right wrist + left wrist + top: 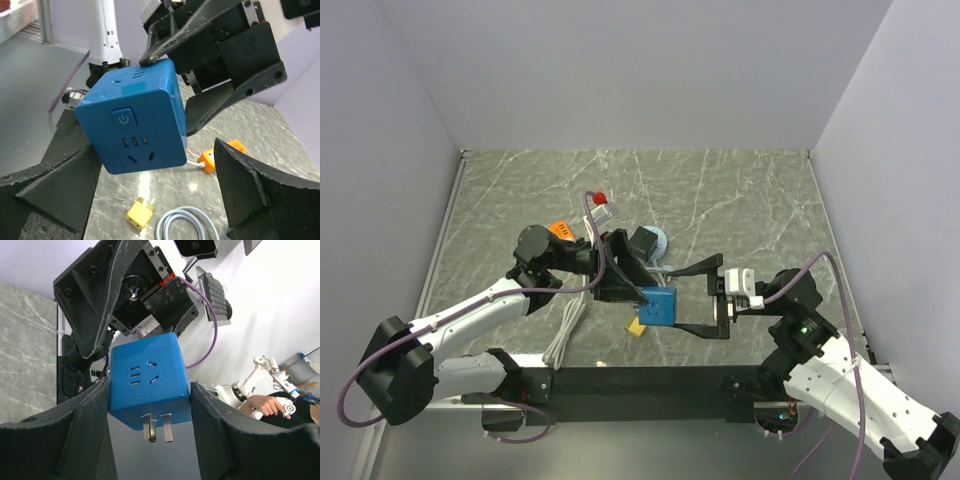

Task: Insert the plug

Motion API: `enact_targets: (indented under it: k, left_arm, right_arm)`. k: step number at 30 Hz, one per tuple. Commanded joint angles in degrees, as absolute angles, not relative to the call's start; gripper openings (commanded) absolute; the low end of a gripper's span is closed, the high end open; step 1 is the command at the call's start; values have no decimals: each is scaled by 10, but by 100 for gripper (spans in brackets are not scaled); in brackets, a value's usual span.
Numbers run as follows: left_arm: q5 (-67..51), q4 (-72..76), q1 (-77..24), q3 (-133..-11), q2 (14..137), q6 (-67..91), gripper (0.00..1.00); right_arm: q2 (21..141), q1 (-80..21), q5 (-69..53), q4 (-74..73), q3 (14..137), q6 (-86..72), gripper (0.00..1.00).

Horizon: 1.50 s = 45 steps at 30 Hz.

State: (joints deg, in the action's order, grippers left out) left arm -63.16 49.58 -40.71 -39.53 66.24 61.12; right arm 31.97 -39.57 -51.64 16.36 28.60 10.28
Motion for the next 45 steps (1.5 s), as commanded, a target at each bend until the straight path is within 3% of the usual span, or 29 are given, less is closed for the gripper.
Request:
enact_targets:
  k: [1,16,19,20,25,28,29,31,32,34,35,38,45]
  left_arm:
    - [-635,508,-417,-423,650,606,0]
    - [-587,536,-417,-412,650,606,0]
    - [-589,548,-417,-411,647,613,0]
    - [-590,546,-416,-412,647,613,0]
    - [-593,553,-416,-416,643,616,0]
    - [-594,536,-417,-420,642,602,0]
    - [-592,520,-417,-422,641,590,5]
    - [-564,441,-416,-425,631,531,26]
    - [-544,405,-416,-429,628,504,52]
    - [-503,303,-415,-441,615,427,72]
    - [-451,277,-415,-445,610,405,87]
    - [-377,229,-408,-446,591,357,99]
    - [-204,170,-404,-438,576,285,99]
  right_arm:
    - [323,-405,-531,212,305,98,97]
    - [357,-500,-443,183,323,108,90]
    - [366,-506,-422,171,329,113,81]
    - [367,-507,-411,173,328,113,74]
    - [383,-508,-374,154,336,116,65]
    - [395,-507,-359,150,342,116,47]
    - [398,-507,-350,145,346,117,39]
    - [400,-507,-307,124,359,117,34]
    - [398,-507,-292,118,362,116,31]
    - [392,-506,-227,97,368,113,30]
    - [389,-505,-205,88,371,113,29]
    - [375,-491,-137,56,383,107,28]
    - [362,-443,-99,12,391,93,28]
